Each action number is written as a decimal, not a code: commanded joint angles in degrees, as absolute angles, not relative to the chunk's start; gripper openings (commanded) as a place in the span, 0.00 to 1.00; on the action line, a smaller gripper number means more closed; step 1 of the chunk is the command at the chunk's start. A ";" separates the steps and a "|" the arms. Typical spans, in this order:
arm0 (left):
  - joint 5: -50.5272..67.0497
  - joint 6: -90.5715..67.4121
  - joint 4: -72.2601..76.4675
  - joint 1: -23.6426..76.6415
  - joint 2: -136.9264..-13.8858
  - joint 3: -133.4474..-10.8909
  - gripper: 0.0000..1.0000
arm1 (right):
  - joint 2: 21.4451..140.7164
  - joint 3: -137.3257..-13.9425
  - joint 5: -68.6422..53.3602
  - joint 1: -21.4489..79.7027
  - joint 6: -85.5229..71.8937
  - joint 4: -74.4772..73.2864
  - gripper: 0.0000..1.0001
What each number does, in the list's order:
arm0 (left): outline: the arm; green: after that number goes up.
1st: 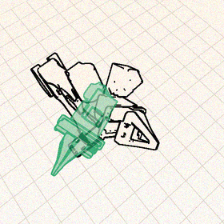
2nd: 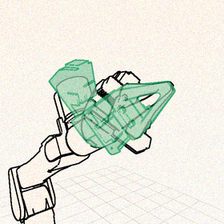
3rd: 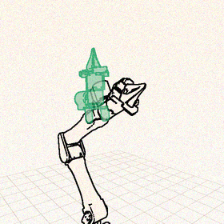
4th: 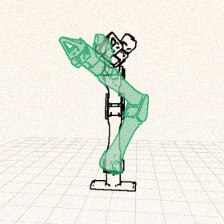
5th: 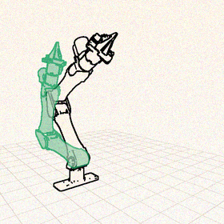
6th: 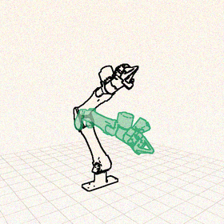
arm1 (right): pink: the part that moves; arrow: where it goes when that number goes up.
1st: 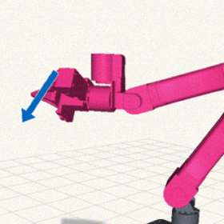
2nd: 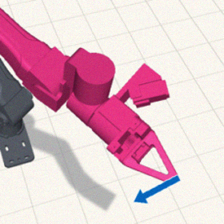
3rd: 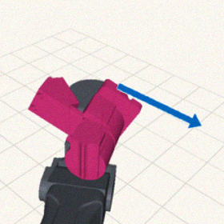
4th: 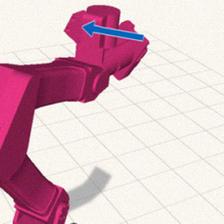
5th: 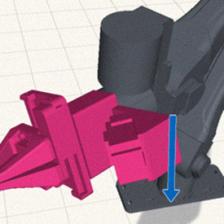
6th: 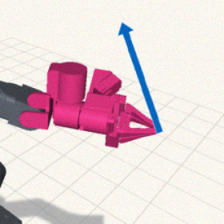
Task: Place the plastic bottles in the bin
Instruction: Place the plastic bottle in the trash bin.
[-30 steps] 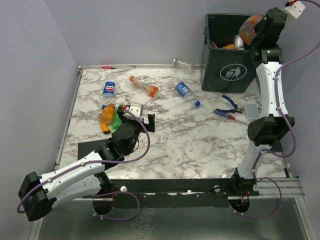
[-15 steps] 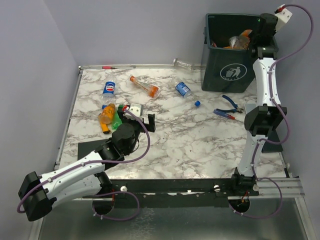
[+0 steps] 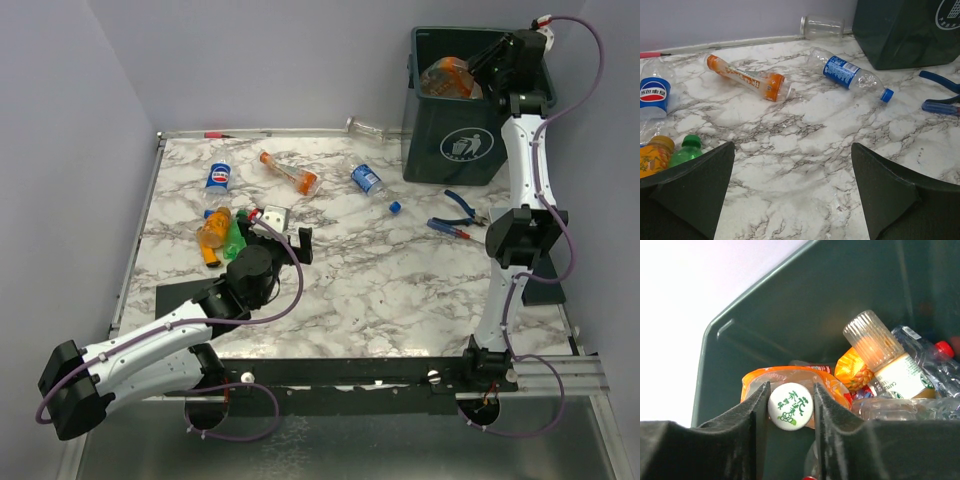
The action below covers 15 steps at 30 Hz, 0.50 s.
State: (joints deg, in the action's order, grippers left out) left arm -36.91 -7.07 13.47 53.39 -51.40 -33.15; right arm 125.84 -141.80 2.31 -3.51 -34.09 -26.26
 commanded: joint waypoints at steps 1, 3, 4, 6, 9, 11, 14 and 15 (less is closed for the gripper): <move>-35.84 -7.41 12.31 53.75 -51.42 -34.71 0.99 | 125.44 -143.09 -0.65 -3.47 -35.00 -27.34 0.54; -35.82 -7.42 12.33 53.75 -51.54 -34.65 0.99 | 123.89 -140.53 0.95 -3.46 -34.75 -26.71 0.70; -35.81 -7.49 12.37 53.71 -51.71 -34.63 0.99 | 123.10 -139.47 1.80 -3.51 -34.74 -26.33 0.76; -35.64 -7.52 12.38 53.70 -51.99 -34.75 0.99 | 122.02 -138.87 2.52 -3.52 -34.46 -25.85 0.89; -35.30 -7.63 12.32 53.70 -52.29 -34.89 0.99 | 122.07 -141.64 3.27 -3.52 -33.84 -27.57 0.90; -35.14 -7.68 12.28 53.76 -52.29 -34.85 0.99 | 121.44 -142.13 3.73 -3.49 -33.62 -27.67 0.90; -35.16 -7.78 12.22 53.70 -52.21 -34.89 0.99 | 120.31 -141.92 3.69 -3.52 -33.04 -27.29 0.82; -35.21 -7.82 12.21 53.70 -52.20 -34.89 0.99 | 119.95 -141.87 3.43 -3.47 -32.97 -27.33 0.77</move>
